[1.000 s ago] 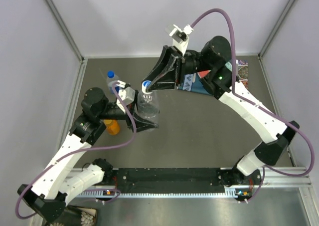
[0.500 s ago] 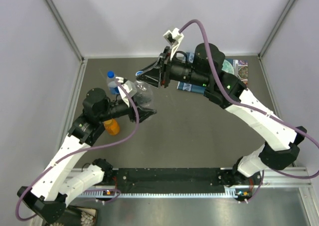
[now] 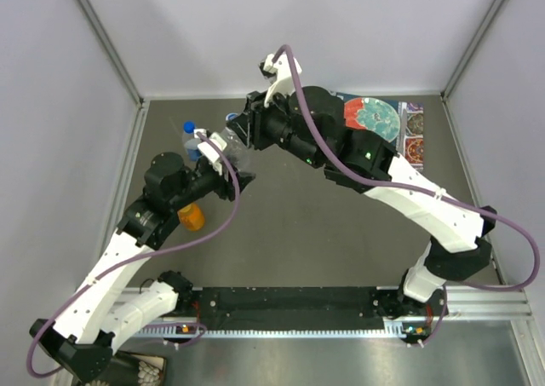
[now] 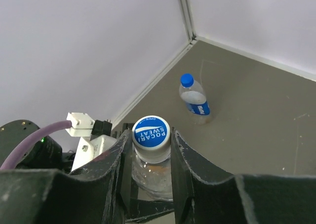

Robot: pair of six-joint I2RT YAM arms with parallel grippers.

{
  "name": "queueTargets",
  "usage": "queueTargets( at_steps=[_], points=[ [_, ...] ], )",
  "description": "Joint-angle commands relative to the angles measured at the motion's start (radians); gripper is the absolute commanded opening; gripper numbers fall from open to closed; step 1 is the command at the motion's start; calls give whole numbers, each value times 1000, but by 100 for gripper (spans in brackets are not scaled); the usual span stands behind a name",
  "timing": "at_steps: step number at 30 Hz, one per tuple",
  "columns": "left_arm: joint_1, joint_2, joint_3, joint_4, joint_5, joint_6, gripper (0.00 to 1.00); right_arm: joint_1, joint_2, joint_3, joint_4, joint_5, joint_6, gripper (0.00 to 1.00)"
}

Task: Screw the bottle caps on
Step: Screw the bottle cap onto the plastic bottle.

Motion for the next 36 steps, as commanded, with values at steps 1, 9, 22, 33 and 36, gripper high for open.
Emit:
queueTargets(
  at_steps=[1, 9, 22, 33, 36],
  points=[
    [4, -38, 4, 98, -44, 47, 0, 1, 44, 92, -73, 123, -31, 17],
    [13, -47, -2, 98, -26, 40, 0, -56, -18, 213, -71, -52, -5, 47],
    [28, -18, 7, 200, 833, -87, 0, -375, -265, -177, 224, -938, 23, 99],
    [25, 28, 39, 222, 984, -151, 0, -419, -209, -425, 1142, -1506, 461, 86],
    [24, 31, 36, 222, 979, -151, 0, -415, -155, -399, 1223, -1531, 533, 82]
  ],
)
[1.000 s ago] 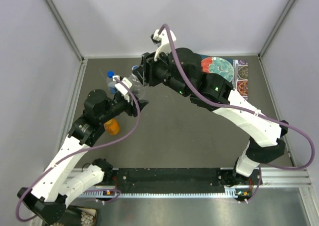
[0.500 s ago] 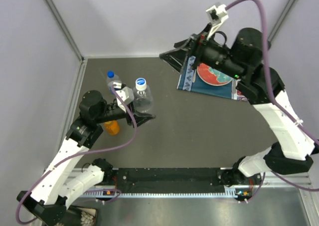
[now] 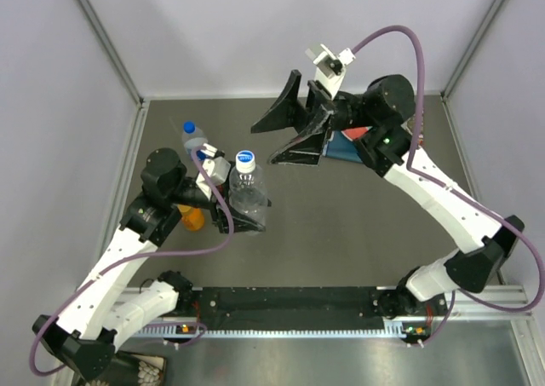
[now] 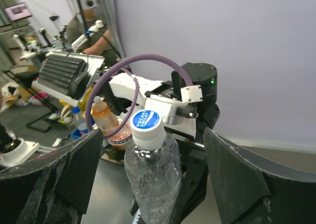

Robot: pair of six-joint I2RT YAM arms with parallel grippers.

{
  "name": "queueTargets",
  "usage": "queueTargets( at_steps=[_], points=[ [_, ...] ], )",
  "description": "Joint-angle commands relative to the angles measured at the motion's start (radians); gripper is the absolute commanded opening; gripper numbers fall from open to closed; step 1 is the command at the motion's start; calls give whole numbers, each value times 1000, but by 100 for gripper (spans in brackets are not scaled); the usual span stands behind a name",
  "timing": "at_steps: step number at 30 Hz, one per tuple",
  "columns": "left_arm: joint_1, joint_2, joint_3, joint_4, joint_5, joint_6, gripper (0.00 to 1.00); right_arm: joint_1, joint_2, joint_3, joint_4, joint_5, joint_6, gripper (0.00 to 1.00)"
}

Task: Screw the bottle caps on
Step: Screw the bottle cap onto the plastic bottle.

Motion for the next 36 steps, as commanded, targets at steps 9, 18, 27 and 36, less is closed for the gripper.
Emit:
queueTargets(
  at_steps=[9, 18, 27, 36],
  points=[
    [-4, 3, 30, 54, 24, -11, 0, 61, 100, 109, 271, -198, 165, 72],
    [-9, 8, 33, 60, 15, -8, 0, 87, 171, 198, 187, -197, 134, 67],
    [-9, 3, 37, 61, 7, -5, 0, 103, 208, 186, 255, -208, 206, 59],
    [-9, -9, 30, 61, -41, 0, 0, 103, 203, 175, 256, -201, 216, 22]
  ],
)
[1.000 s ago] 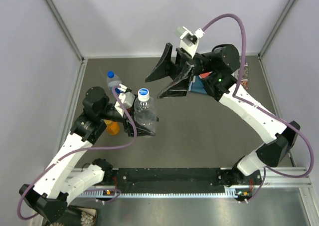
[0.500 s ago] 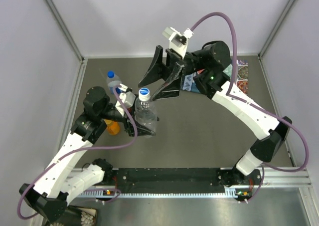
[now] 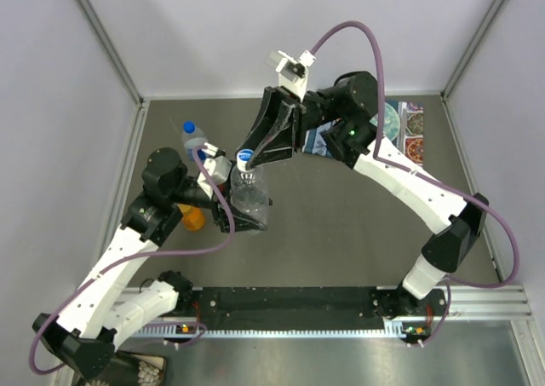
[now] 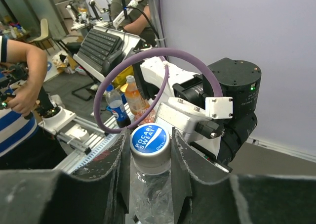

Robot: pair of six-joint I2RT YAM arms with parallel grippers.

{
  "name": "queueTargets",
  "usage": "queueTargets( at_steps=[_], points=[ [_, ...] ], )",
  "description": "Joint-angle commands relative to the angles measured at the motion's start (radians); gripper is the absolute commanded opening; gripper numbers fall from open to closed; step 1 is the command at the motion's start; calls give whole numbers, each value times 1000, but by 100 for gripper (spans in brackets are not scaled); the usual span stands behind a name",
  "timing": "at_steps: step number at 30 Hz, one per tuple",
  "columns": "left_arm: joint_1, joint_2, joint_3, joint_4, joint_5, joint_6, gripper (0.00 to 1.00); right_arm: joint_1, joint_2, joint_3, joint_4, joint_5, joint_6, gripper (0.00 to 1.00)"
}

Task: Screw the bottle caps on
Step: Screw the bottle cap onto the plastic bottle.

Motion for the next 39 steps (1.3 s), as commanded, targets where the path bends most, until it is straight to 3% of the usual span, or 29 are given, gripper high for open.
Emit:
queueTargets(
  at_steps=[1, 2, 6, 8, 9, 10, 12, 19, 22, 25, 36, 39],
  points=[
    [-1, -20, 29, 48, -36, 6, 0, 13, -16, 11, 37, -3, 12, 19],
    [-1, -22, 29, 48, -45, 7, 0, 13, -19, 0, 37, -2, 12, 12],
    [2, -24, 29, 34, -108, 29, 0, 13, -36, -29, -44, 15, -32, 9],
    [2, -28, 31, 8, -167, 59, 0, 13, -65, -28, -171, 53, -170, 7],
    [2, -28, 31, -4, -193, 70, 0, 13, -74, -17, -399, 84, -245, 6],
    [2, -34, 29, -20, -236, 105, 0, 13, -85, 0, -506, 163, -390, 3],
    [2, -37, 25, -35, -289, 125, 0, 13, -102, 34, -725, 251, -466, 1],
    [2, -53, 16, -57, -509, 202, 0, 81, -140, 90, -1056, 772, -635, 0],
    [2, -59, 14, -70, -591, 222, 0, 140, -133, 133, -1130, 968, -670, 0],
    [3, -67, 8, -72, -623, 225, 0, 183, -123, 149, -1155, 1061, -669, 0],
    [6, -80, -3, -83, -677, 208, 0, 270, -149, 172, -1172, 1235, -687, 0],
    [6, -86, -15, -87, -744, 213, 0, 272, -203, 164, -1172, 1374, -689, 14]
  ],
)
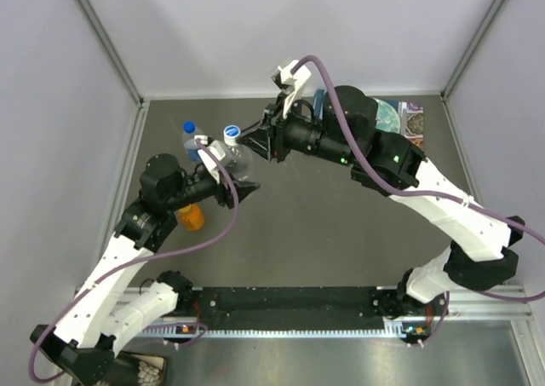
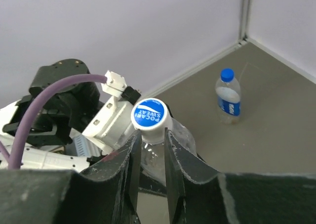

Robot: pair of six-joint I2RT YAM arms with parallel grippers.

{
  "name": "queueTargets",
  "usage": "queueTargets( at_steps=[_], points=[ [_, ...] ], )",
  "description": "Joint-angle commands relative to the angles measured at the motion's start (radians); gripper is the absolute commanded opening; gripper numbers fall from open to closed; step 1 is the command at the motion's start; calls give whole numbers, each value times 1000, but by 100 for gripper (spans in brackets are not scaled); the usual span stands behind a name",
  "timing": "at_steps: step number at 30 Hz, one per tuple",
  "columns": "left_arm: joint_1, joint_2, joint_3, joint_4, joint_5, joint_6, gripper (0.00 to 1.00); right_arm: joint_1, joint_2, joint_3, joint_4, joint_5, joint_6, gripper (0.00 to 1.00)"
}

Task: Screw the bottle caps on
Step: Screw the bottle cap onto the plastic bottle.

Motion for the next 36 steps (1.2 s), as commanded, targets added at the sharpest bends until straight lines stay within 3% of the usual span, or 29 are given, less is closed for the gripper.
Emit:
queueTargets(
  at_steps=[1, 3, 4, 8, 10, 11, 12, 15, 18, 27, 36],
  points=[
    [-8, -27, -5, 80, -73, 49, 0, 16, -55, 3, -84, 221, -14, 18],
    [-7, -33, -11, 82, -90, 50, 0, 18, -67, 20, -84, 233, -27, 21],
    [-7, -34, -11, 80, -80, 49, 0, 16, -69, 31, -84, 210, -42, 32],
    [-4, -35, -11, 84, 35, 26, 0, -20, -83, 51, -57, 43, -68, 51],
    [1, -34, -7, 84, 165, 17, 0, -82, -95, 46, -38, -141, -63, 60],
    [1, -34, -4, 85, 205, 5, 0, -111, -98, 37, 9, -239, -56, 61],
    [1, -32, -2, 87, 317, -5, 0, -149, -103, 25, 40, -436, -21, 61],
    [1, -15, 2, 94, 460, -49, 0, -240, -112, -23, 167, -754, 9, 63],
    [1, -9, -1, 129, 563, -81, 0, -261, -120, -83, 314, -986, 30, 64],
    [-1, 25, 7, 160, 704, -170, 0, -258, 37, -49, 574, -1156, 268, 61],
    [-8, 32, 7, 162, 715, -169, 0, -254, 109, -28, 603, -1150, 303, 61]
  ],
)
